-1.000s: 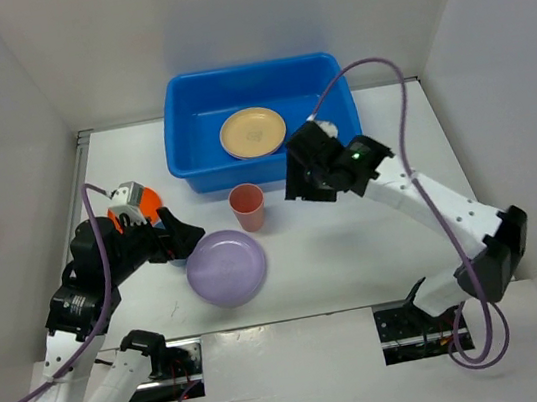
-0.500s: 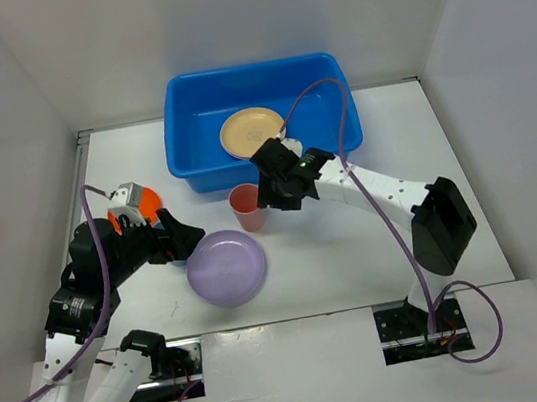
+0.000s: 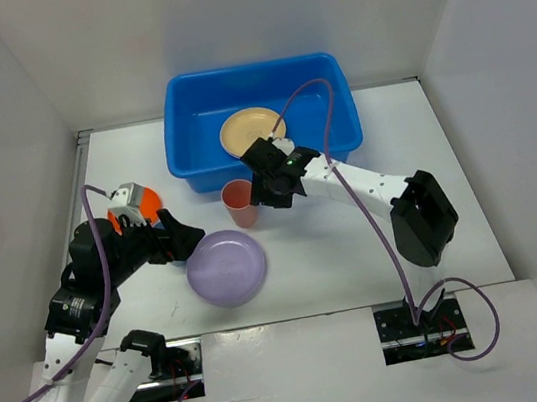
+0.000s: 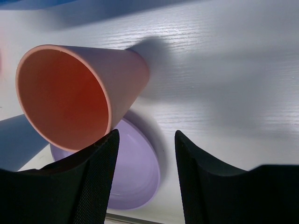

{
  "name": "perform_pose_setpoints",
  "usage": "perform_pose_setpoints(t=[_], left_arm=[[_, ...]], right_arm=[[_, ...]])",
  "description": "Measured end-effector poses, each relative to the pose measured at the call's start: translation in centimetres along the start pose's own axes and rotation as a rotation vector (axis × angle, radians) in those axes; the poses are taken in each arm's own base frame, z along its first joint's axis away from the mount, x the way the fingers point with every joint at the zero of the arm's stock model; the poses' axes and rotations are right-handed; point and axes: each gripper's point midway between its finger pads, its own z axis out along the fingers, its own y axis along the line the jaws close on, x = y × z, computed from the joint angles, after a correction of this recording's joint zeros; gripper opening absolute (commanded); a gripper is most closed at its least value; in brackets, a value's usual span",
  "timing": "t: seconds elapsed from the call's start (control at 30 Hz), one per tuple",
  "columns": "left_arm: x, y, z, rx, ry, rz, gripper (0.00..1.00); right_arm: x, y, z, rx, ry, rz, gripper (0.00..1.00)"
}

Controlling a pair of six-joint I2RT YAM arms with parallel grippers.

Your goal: Place the mixed dishes into the plastic bin

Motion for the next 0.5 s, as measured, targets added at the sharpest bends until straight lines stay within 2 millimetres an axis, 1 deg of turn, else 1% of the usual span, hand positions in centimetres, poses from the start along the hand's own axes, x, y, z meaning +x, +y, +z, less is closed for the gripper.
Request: perform_pose_setpoints(t=[0.23, 0.4, 0.5], left_arm=[[0.1, 0.0, 0.1, 0.004, 0.009, -0.001, 0.98], [0.2, -0.1, 0.3, 0.007, 0.016, -0.003, 0.98], [0.2, -0.1, 0.2, 0.008, 0.017, -0.003, 0.98]], right_arm=[[-0.4, 0.3, -0.8, -0.011, -0.009, 0.005, 0.56], [-2.0, 1.9, -2.0, -0.058, -0.044, 0.019, 0.56], [-2.6, 2.5, -2.4, -0.074, -0.059, 0.024, 0.56]])
